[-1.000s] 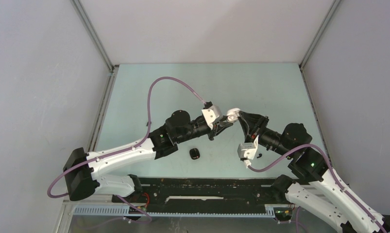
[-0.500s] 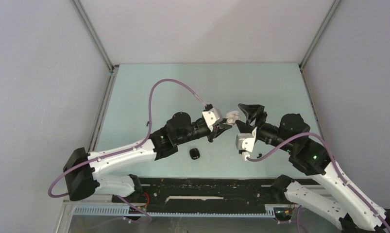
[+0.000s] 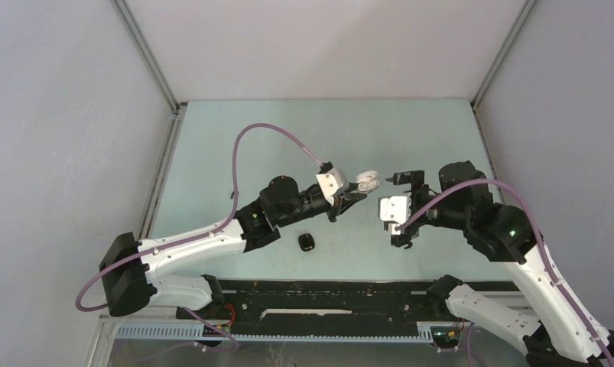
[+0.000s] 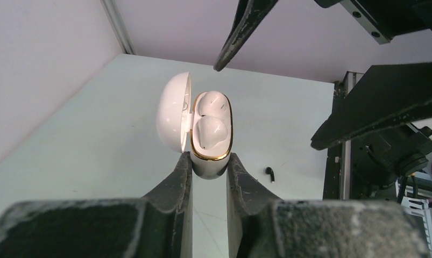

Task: Insert the wireless bluetooth earbuds into the charging case
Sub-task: Close the charging case.

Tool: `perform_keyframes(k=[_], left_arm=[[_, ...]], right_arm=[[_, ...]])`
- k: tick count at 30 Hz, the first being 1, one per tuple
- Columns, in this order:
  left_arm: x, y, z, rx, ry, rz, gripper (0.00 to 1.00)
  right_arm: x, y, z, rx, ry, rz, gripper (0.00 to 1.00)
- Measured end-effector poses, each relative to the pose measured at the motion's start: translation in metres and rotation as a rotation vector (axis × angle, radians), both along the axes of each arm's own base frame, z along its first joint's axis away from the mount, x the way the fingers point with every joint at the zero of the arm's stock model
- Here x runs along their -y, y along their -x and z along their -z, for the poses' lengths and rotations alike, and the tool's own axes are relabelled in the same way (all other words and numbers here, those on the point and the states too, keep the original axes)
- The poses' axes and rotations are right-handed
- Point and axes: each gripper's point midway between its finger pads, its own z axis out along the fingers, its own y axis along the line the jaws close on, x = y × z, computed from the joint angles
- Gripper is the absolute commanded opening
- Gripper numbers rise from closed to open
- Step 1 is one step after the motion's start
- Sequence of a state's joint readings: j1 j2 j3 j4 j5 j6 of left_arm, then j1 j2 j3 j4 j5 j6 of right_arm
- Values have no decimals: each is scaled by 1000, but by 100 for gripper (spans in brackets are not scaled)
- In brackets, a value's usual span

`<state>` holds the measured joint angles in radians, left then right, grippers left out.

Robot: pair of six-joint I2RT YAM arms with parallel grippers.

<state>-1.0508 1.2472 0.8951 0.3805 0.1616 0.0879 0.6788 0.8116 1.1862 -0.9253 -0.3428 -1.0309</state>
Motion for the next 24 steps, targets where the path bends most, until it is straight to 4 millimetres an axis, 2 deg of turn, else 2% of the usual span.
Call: perform_keyframes(k=[7,11,17,21,24], left_arm=[[1,2,2,-1,0,11,0],[2,9,12,-11,-18,51,0],[7,23,20,-26,-31,134,0],[11,33,24,-36,-40,191,0],[15,42,35,-57,-69,234,0]], right_arm=[[25,0,-2,-197,-86,136,100],[33,9,7,-362,-149,169,98],[31,20,27,-621,-211,149,95],[25,24,37,-724,-248,112,93],[20,29,41,-767,-279,83,92]])
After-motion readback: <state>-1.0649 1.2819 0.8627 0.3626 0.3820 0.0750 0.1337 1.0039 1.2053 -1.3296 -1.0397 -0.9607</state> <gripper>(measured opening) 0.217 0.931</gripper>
